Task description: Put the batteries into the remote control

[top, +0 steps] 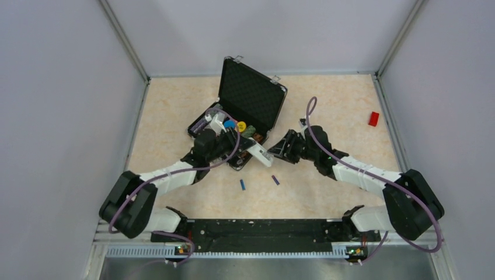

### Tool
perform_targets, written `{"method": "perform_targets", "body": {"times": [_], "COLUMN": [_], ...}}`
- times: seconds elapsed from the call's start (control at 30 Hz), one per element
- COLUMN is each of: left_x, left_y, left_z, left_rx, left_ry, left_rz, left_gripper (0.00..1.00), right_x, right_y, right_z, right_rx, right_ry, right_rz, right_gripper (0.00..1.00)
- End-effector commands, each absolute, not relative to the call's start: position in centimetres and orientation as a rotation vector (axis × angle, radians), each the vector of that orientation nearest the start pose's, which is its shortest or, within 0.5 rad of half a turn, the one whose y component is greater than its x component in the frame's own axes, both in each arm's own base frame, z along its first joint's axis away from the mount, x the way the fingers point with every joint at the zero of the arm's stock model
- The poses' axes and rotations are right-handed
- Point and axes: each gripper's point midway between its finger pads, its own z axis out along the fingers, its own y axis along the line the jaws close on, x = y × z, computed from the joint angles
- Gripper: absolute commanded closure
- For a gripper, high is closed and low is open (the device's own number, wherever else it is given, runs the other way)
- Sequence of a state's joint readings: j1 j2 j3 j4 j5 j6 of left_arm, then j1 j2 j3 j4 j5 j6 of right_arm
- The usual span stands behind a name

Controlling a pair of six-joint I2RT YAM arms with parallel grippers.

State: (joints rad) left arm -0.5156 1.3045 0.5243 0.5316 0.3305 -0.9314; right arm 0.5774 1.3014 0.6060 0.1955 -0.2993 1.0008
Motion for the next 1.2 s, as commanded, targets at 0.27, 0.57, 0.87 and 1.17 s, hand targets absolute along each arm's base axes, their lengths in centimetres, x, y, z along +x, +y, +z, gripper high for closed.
{"method": "perform_targets", "body": {"times": [0.27,0.57,0.87,1.17], "left_x": [32.3,30.8,30.8,30.9], "left_y": [-28.7,-27.7,-27.5,-27.6], "left_z": [13.4,9.8,9.1,8.6], "left_rx": [-0.284,-0.274,-0.265,-0.265], "left_ry": [1.935,2.027,2.046,2.064], "left_rz": [-1.272,-1.207,-1.182,-1.172], "left_gripper": [1.00,1.00,1.00,1.00], "right_x": [27.2,27.4,27.4,27.0], "right_y": [25.8,26.2,26.4,27.0], "right_z": [11.0,8.6,7.1,6.2], "right_rx": [0.394,0.434,0.484,0.499], "right_ry": [2.236,2.281,2.312,2.341], "right_rz": [1.193,1.199,1.214,1.269], "right_gripper": [0.65,0.66,0.67,0.70]}}
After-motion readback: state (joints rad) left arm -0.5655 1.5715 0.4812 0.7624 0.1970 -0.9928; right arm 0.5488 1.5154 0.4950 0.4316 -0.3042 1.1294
